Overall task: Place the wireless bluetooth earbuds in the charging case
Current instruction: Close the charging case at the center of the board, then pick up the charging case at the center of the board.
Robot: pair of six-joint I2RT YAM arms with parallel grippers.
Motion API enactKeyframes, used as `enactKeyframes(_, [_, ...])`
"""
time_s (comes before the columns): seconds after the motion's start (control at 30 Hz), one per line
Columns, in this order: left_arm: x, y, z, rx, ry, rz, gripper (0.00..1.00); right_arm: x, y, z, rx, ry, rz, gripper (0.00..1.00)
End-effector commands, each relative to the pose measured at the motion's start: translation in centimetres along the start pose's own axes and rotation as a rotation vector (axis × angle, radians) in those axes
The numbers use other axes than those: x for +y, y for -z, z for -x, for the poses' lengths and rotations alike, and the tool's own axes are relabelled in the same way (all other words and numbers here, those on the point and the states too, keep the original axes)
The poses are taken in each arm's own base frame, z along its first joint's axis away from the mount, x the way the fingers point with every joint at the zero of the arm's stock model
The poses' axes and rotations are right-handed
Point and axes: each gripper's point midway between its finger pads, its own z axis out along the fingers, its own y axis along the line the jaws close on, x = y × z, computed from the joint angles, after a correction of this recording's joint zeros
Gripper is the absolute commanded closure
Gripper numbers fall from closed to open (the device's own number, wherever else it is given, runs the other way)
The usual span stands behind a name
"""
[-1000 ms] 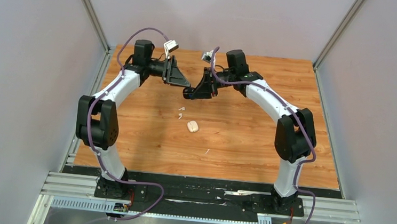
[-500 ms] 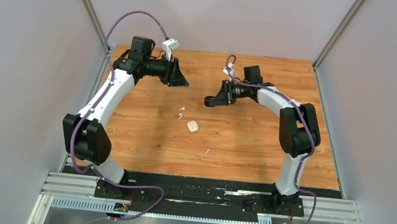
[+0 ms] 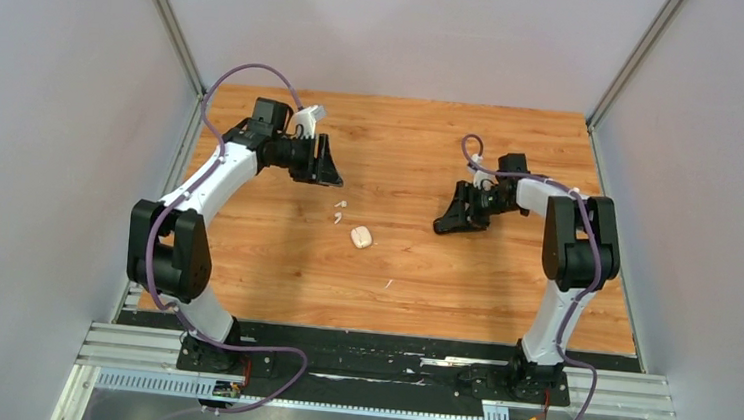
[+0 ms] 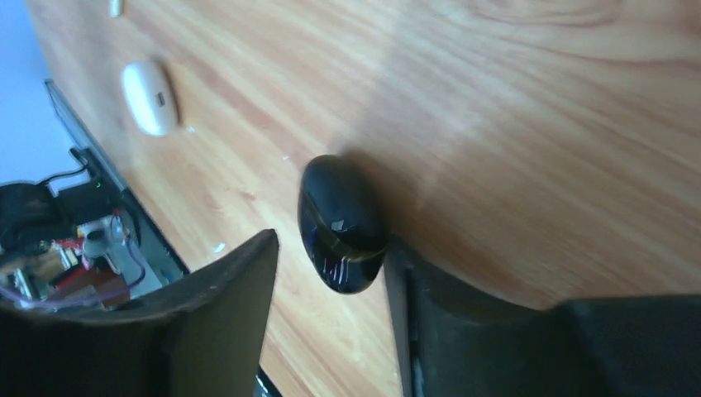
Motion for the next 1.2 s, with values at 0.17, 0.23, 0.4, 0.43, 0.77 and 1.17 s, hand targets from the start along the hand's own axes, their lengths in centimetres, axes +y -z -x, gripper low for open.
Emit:
enactKeyframes(0.17, [2.8, 0.8, 0.1, 0.008, -0.024, 0.171, 0.35, -3.4, 6.5, 5.5, -0.156, 0.139, -0.281, 0.25])
enactKeyframes(0.23, [3.1, 1.1, -0.2, 0.006, -0.028, 0.194, 0.34, -1.7, 8.1, 6.9, -0.214, 0.186, -0.235, 0.25])
enactKeyframes(0.4, [4.4, 1.6, -1.4, 0.005, -0.045, 0.228, 0.33, 5.5, 9.2, 9.5, -0.312, 0.365, 0.037, 0.24])
enactKeyframes(0.43, [4.9, 1.6, -2.1, 0.017, -0.04, 0.241, 0.34, 6.6, 8.9, 9.7, -0.31, 0.389, 0.087, 0.24])
enactKeyframes(0.77, [5.9, 2.8, -3.8, 0.031, -0.037, 0.296, 0.39, 14.7, -3.3, 8.3, -0.136, 0.714, 0.049, 0.0])
enactKeyframes(1.17, [7.1, 6.5, -3.4, -0.106, 0.105, 0.346, 0.38, 19.5, -8.3, 1.7, -0.039, 1.595, 0.299, 0.24])
